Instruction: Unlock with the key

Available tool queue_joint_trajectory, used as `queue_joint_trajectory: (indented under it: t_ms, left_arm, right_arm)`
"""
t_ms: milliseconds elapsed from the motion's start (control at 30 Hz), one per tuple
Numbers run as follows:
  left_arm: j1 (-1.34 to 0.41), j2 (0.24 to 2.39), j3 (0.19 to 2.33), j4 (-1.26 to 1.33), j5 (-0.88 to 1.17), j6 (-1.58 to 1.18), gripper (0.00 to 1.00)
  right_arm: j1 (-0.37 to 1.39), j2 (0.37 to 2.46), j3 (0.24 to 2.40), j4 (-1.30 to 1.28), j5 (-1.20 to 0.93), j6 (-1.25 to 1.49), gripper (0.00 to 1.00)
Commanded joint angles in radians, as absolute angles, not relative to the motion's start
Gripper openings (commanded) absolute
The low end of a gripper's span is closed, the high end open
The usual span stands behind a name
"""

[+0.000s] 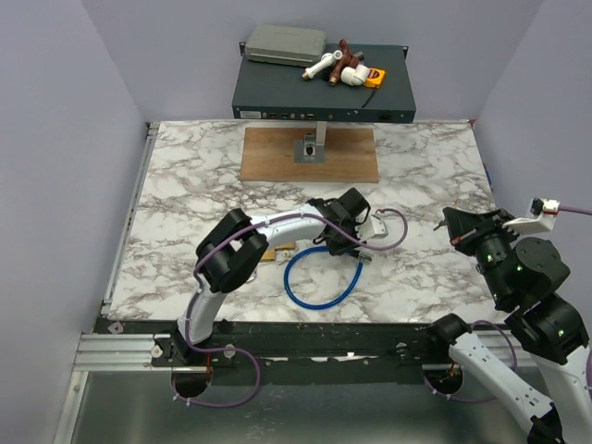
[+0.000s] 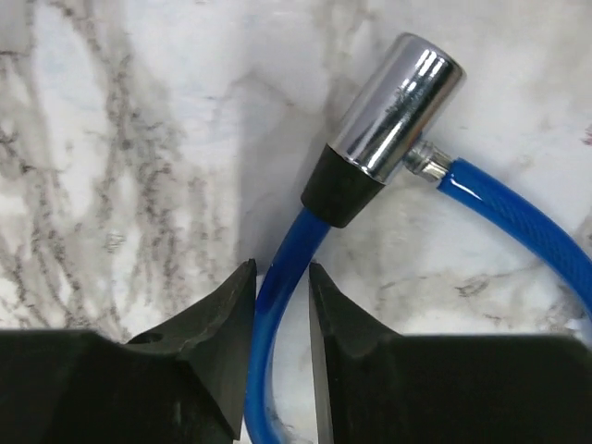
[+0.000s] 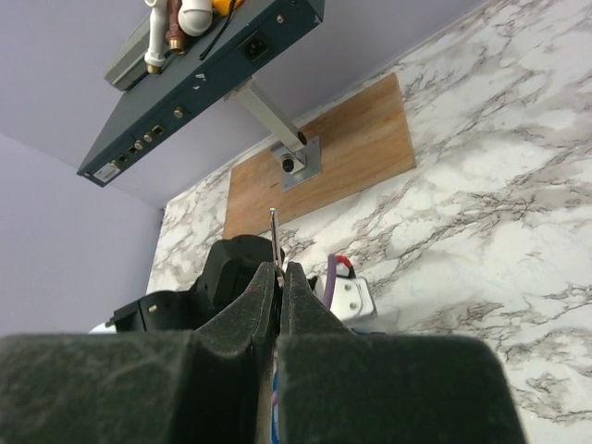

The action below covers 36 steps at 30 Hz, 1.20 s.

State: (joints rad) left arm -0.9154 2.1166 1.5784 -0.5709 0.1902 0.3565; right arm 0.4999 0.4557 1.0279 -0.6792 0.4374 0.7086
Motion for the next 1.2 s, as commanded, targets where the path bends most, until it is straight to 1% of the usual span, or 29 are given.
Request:
queue_joint_trajectory:
  t_ms: [0,67,167,200,267,300,367,433,467,500,533,667,933,1067,1167]
  left_arm:
    - [-0.971,2.092,1.463,-0.548,0.187,0.42,0.27]
    - [-0.98,2.092,1.463,-0.545,0.186,0.423,0.3]
    - [-0.985,2.105,1.477,-0.541,0.184,0.42,0.43]
    - [-0.987,2.107,1.476,-0.534,0.181,0.422,0.45]
    - [-0.991,2.111,1.477,-0.53,0.184,0.426,0.47]
    - [-0.991,2.112,1.479,-0.532,0.192,0.428,0.46]
    - [-0.991,2.111,1.476,-0.532,0.206,0.431,0.36]
    - [-0.991,2.105,1.47,-0.528,0.213,0.434,0.23]
    - [-0.991,2.097,1.462,-0.522,0.216,0.438,0.13]
    - [-0.991,2.088,1.459,-0.521,0.218,0.442,0.05]
    - [-0.991,2.077,1.46,-0.529,0.221,0.444,0.0]
    - [-0.992,1.993,1.471,-0.6,0.221,0.476,0.0]
    - [-0.992,1.641,1.503,-0.818,0.172,0.635,0.0]
    - [-0.992,1.427,1.526,-0.873,0.144,0.723,0.0]
    - [-0.992,1.258,1.51,-0.871,0.166,0.825,0.0]
  right_arm:
    - [0.497,0.445,1.04,-0.675,0.454,0.691,0.01]
    - [0.497,0.449,1.037,-0.674,0.451,0.691,0.01]
    - [0.497,0.446,1.034,-0.67,0.443,0.692,0.01]
    - [0.497,0.443,1.034,-0.67,0.442,0.692,0.01]
    - [0.497,0.438,1.035,-0.672,0.437,0.692,0.01]
    - [0.497,0.436,1.036,-0.672,0.436,0.695,0.01]
    - [0.497,0.431,1.04,-0.675,0.433,0.697,0.01]
    - [0.497,0.431,1.044,-0.677,0.435,0.697,0.01]
    - [0.497,0.431,1.047,-0.678,0.436,0.697,0.01]
    - [0.497,0.432,1.047,-0.678,0.437,0.697,0.01]
    - [0.497,0.434,1.046,-0.678,0.438,0.699,0.01]
    - [0.497,0.453,1.053,-0.666,0.426,0.693,0.01]
    - [0.497,0.522,1.104,-0.614,0.371,0.632,0.01]
    - [0.497,0.57,1.14,-0.554,0.265,0.598,0.01]
    - [0.497,0.64,1.195,-0.541,0.094,0.562,0.01]
